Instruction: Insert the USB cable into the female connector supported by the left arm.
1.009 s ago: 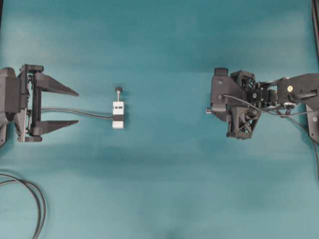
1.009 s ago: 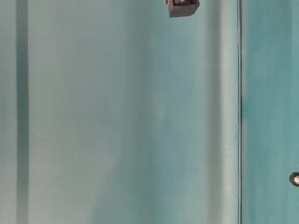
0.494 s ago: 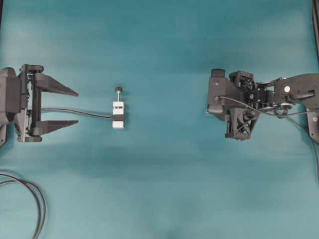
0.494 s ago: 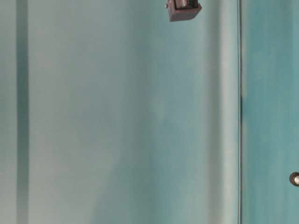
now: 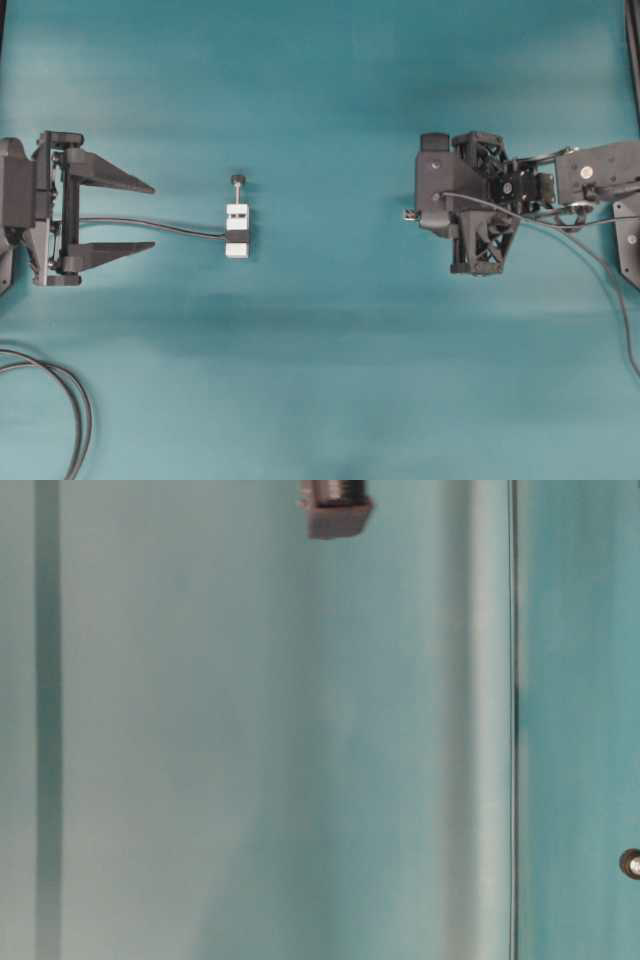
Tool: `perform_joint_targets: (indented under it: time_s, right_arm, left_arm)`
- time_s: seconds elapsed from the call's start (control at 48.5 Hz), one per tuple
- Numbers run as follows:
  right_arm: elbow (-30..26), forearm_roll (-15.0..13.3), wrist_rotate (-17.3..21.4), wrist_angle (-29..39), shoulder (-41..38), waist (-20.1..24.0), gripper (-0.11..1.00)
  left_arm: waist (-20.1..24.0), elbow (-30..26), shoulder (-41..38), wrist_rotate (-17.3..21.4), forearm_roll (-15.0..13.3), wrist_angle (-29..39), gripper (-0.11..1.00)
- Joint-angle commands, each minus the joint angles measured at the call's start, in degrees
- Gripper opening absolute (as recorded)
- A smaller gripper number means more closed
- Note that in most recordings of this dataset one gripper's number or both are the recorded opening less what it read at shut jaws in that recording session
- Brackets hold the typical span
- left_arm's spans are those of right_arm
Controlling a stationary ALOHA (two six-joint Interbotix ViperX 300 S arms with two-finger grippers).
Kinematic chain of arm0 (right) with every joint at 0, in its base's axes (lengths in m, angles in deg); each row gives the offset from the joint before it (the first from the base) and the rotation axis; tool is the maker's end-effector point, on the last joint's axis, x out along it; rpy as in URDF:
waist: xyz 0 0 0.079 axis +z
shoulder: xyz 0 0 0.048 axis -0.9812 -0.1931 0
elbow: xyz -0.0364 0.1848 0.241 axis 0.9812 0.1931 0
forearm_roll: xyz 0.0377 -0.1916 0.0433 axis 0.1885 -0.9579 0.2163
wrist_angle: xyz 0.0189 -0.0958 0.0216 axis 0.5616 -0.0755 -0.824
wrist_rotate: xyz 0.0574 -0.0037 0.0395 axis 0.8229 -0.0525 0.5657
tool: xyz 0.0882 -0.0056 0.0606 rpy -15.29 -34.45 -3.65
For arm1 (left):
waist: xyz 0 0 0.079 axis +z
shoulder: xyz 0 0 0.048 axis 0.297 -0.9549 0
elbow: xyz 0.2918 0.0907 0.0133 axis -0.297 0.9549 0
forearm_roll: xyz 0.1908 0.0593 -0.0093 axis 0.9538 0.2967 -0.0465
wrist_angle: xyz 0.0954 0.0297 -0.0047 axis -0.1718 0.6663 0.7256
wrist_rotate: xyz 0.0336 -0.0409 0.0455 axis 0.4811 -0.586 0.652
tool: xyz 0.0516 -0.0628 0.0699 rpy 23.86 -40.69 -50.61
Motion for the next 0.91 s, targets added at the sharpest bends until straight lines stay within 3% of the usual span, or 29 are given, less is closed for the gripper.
perform_joint_targets:
  time_s: [0.0,0.227,0.556,0.721,0.824,0.886]
  right_arm:
    - [-1.93,-0.26,-0.09,-3.16,1.14,0.0,0.21]
    - [-4.39,-0.26,0.0,-5.71,-1.23,0.18,0.21]
    - [-14.15,-0.35,-0.35,-5.27,-8.88,0.88,0.21]
    - [-20.92,-0.79,-0.35,5.62,-12.57,2.37,0.21]
    - [-24.43,-3.52,-0.44,13.62,-14.41,3.52,0.21]
    - [-25.93,-5.36,-0.35,14.41,-14.94,4.04,0.21]
  left_arm:
    - [0.26,-0.26,0.0,0.35,-0.18,-1.41,0.85]
    - [0.26,2.55,-0.26,0.26,-0.18,-6.5,0.85]
    - [0.44,8.0,-3.25,0.09,-0.18,-19.16,0.85]
    - [0.7,7.91,-7.03,0.0,-0.18,-22.15,0.85]
    - [0.62,7.21,-10.99,0.0,-0.18,-25.22,0.85]
    - [0.62,6.5,-14.5,0.0,-0.18,-27.77,0.85]
